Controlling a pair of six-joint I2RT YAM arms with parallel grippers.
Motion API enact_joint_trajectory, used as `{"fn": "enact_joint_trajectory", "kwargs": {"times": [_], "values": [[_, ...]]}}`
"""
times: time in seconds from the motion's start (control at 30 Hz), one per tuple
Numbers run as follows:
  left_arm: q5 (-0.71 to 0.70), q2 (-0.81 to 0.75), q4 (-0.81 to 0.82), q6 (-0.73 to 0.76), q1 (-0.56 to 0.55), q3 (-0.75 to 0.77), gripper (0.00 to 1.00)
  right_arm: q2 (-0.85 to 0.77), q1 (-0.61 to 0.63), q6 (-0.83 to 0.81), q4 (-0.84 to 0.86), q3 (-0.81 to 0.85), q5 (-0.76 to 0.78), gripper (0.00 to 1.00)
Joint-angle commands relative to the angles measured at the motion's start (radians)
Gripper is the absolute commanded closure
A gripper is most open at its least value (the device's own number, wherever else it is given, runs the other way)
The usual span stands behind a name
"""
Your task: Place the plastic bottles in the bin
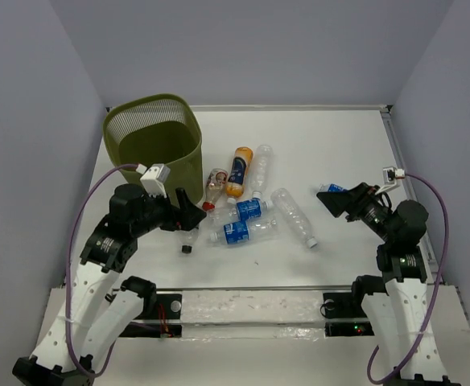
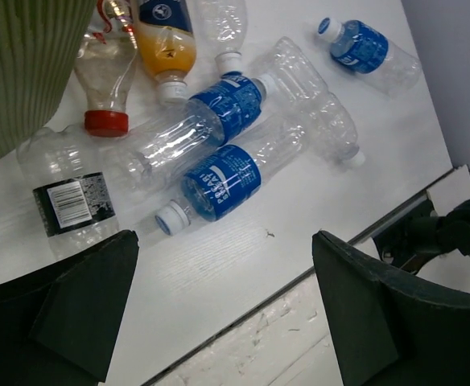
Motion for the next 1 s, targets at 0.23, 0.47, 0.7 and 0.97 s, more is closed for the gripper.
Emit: {"fn": "enact_joint_trajectory", "kwargs": {"times": [0.23,0.47,0.7,0.97], "values": [[-0.278,0.142,-0.040,-0.068,-0.003,-0.005,0.01,-0.082,0.030,-0.074,0.095,-0.034,0.055,0.02],[-0.465,0.187,0.044,-0.142,-0.014,-0.041,0.01,-0.099,0.059,-0.101,0.093,-0.050,0.032,0.02],[-0.498,0.358,0.106,-0.136,-0.020,-0.054,0.01,-0.121,0.096,-0.123,0.093,-0.056,0.044,0.02],[-0.481,0.458,0.170,-0.248,-0.104,-0.140,0.01,-0.122,0.126,-0.149,0.087,-0.034,0.061,0.03]]}}
